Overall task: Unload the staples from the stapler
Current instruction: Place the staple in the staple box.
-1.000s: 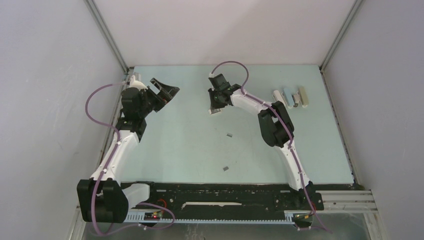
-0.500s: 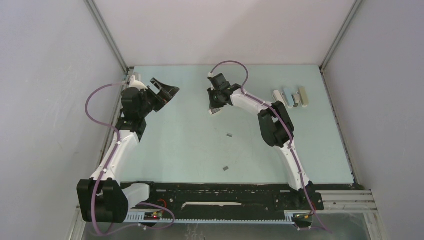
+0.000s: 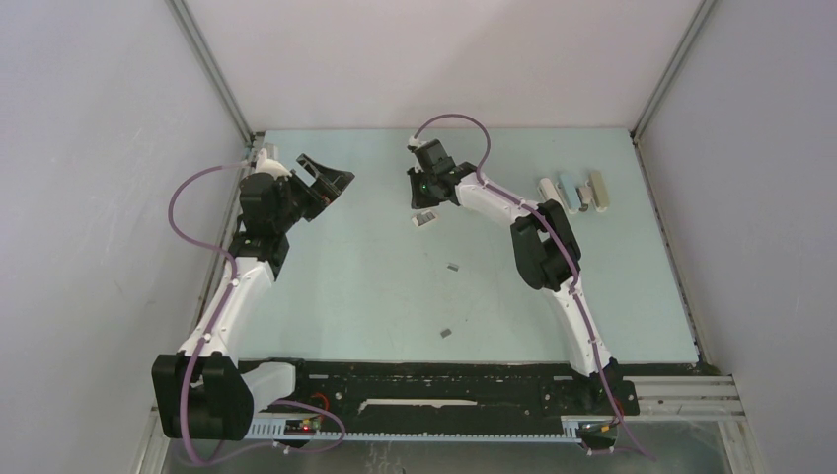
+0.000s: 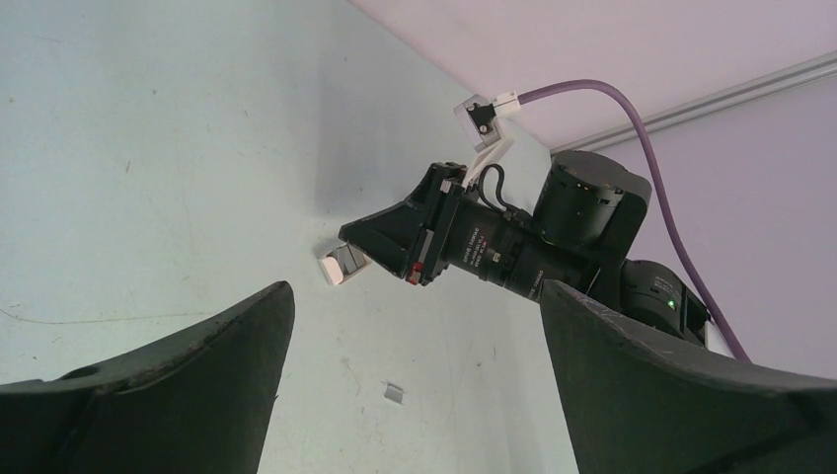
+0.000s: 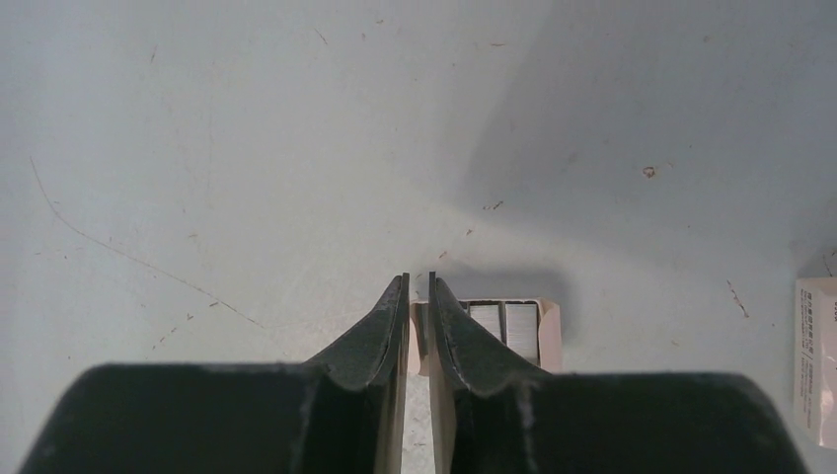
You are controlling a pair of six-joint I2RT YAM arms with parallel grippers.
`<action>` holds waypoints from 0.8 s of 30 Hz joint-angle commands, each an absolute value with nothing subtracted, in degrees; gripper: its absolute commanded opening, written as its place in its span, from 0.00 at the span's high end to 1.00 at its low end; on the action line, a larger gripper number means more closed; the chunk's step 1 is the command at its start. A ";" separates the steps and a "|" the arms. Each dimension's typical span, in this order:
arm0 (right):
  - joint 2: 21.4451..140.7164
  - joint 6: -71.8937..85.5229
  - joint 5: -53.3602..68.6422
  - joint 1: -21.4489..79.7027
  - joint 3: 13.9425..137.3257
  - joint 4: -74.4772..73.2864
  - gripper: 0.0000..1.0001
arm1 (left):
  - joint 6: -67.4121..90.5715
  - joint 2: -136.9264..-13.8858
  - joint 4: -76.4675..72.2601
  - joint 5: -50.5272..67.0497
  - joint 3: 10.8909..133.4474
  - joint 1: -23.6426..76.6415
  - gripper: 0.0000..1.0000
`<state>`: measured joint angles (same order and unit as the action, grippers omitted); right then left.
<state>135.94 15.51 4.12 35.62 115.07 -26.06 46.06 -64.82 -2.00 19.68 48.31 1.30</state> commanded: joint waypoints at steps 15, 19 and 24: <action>136.35 14.67 4.85 35.07 117.20 -24.52 0.78 | 46.40 -64.07 -4.04 19.82 48.87 0.70 0.00; 136.66 14.68 5.46 35.09 117.25 -24.84 0.78 | 46.58 -63.98 -4.04 19.84 48.78 0.70 0.00; 136.88 14.74 6.01 34.99 117.22 -25.80 0.78 | 46.80 -63.82 -4.26 19.80 48.52 0.70 0.00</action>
<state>136.57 15.31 5.41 35.24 115.09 -25.89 46.50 -64.82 -2.00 19.70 48.31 1.30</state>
